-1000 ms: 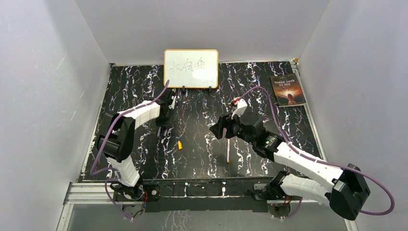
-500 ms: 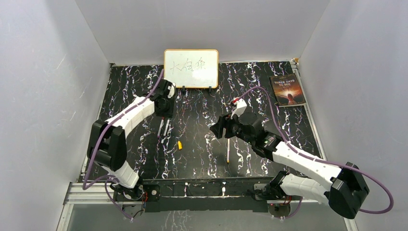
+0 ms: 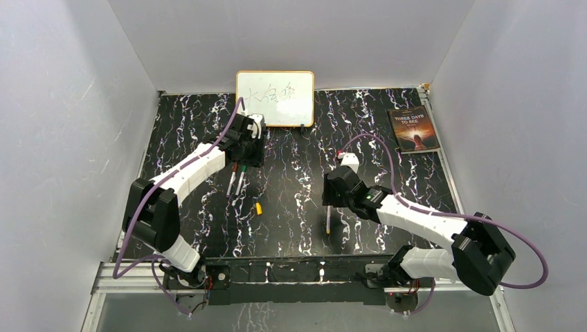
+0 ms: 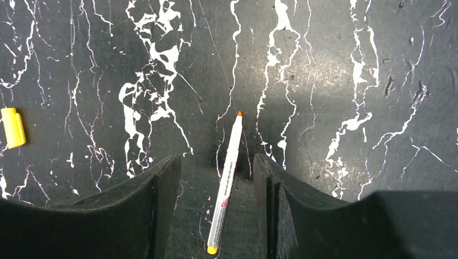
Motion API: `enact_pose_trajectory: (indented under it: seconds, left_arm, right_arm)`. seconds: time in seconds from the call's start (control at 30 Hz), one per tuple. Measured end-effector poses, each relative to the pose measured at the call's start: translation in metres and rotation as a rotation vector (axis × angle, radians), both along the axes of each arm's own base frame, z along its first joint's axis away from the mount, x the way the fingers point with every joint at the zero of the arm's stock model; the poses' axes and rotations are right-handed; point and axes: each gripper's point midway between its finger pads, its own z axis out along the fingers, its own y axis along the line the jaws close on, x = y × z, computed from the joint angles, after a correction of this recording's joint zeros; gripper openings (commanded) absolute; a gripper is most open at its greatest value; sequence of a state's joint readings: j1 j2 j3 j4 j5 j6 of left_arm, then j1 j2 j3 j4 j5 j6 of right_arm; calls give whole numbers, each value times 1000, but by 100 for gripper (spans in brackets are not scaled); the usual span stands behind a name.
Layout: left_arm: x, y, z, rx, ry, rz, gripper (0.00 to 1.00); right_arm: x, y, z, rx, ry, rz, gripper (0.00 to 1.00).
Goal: Insert the pens into the pen caps
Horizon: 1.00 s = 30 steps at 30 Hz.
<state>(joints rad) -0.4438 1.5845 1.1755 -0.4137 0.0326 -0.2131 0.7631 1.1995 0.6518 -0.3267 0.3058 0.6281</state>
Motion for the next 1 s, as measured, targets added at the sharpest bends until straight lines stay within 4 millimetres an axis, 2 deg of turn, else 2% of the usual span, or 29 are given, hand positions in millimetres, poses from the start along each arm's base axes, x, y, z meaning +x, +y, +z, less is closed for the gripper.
enact_pose_trajectory:
  seconds: [0.1, 0.23, 0.37, 0.6, 1.0]
  left_arm:
    - [3, -3, 2, -12, -13, -4, 37]
    - [4, -4, 1, -18, -19, -7, 38]
    - [2, -3, -2, -15, -14, -7, 38]
    - [1, -3, -5, -12, -13, -9, 38]
    - [2, -3, -5, -13, -14, -9, 38]
  right_arm:
    - [-2, -1, -7, -12, 23, -8, 49]
    - [-6, -5, -30, -71, 86, -10, 49]
    - [-9, -9, -47, -125, 139, -10, 44]
    - [-7, -9, -48, -144, 145, -13, 38]
    - [-10, -7, -56, -179, 169, 1, 34]
